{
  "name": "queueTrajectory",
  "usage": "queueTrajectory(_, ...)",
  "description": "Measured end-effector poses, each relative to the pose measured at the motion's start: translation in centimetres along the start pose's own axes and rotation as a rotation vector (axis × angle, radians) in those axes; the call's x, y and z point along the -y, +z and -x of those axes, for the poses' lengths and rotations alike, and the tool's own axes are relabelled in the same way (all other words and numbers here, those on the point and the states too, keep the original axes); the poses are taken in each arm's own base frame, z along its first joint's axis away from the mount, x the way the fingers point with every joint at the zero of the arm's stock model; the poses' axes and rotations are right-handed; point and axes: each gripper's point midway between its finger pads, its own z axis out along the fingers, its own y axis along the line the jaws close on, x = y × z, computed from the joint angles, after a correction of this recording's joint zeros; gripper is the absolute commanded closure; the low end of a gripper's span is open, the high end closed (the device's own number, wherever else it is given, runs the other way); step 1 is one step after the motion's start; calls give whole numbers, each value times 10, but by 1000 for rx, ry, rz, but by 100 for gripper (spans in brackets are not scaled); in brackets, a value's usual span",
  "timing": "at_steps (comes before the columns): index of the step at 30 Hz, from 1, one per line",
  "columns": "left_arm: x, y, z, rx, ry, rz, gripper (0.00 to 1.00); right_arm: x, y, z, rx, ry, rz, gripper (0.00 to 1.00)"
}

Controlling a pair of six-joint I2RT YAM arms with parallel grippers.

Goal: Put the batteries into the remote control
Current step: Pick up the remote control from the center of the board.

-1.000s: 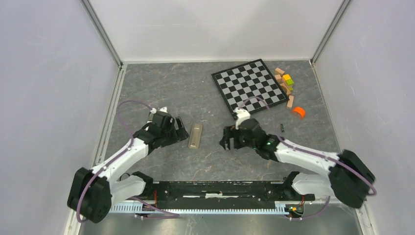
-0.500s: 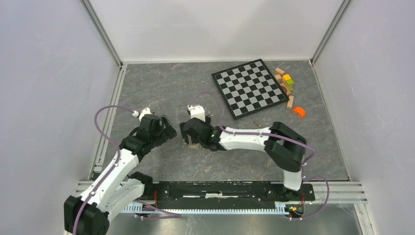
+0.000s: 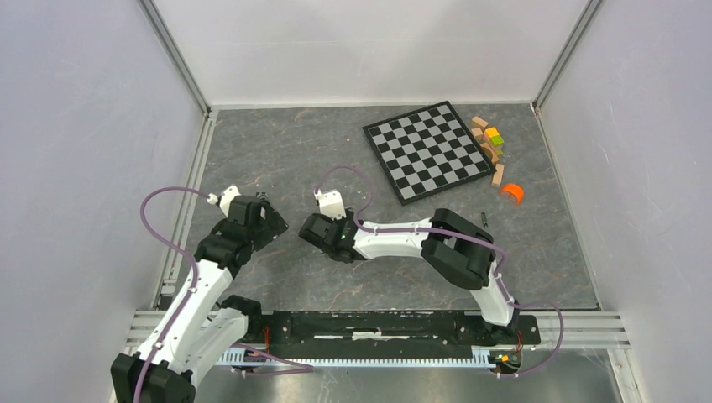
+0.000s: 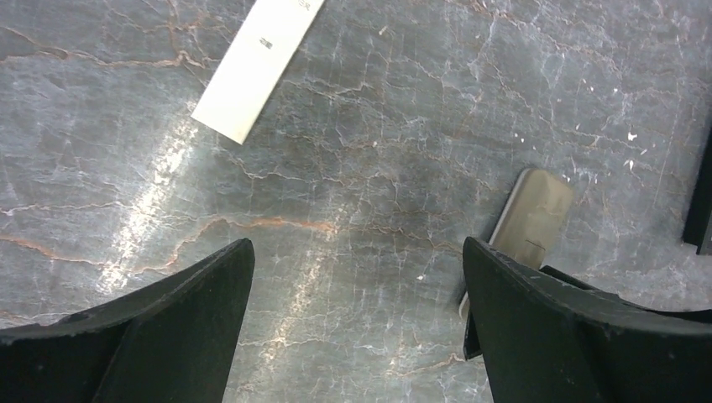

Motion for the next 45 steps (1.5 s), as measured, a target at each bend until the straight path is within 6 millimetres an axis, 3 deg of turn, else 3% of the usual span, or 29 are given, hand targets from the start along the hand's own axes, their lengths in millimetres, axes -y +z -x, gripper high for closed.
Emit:
queueTrajectory(4,6,2,-8,-47,4,-25,1,10,-4,-7,14,26,11,43)
queueTrajectory(8,22,2,-19,-118,6,-99,0,27,-13,-18,7,32,75,32)
queueTrajectory(10,32,2,-26,-162,8,-149,0,37,-15,-21,0,12,104,33)
queueTrajectory(18,64,0,-53,-330,31,-313,0,48,-12,-19,17,-155,204,60)
queueTrajectory(25,84,1,-72,-440,30,-425,3,59,-19,-25,49,-283,392,79)
queueTrajectory(30,93,2,-89,-517,23,-512,3,68,-36,-36,59,-354,536,84)
queueTrajectory(35,104,-2,-100,-595,15,-587,4,47,-60,-30,117,-424,708,85)
queueTrajectory(39,105,-3,-108,-650,12,-603,12,35,-74,-25,158,-469,804,86)
queueTrajectory(45,110,-9,-114,-697,-3,-646,42,25,-84,-23,191,-502,884,86)
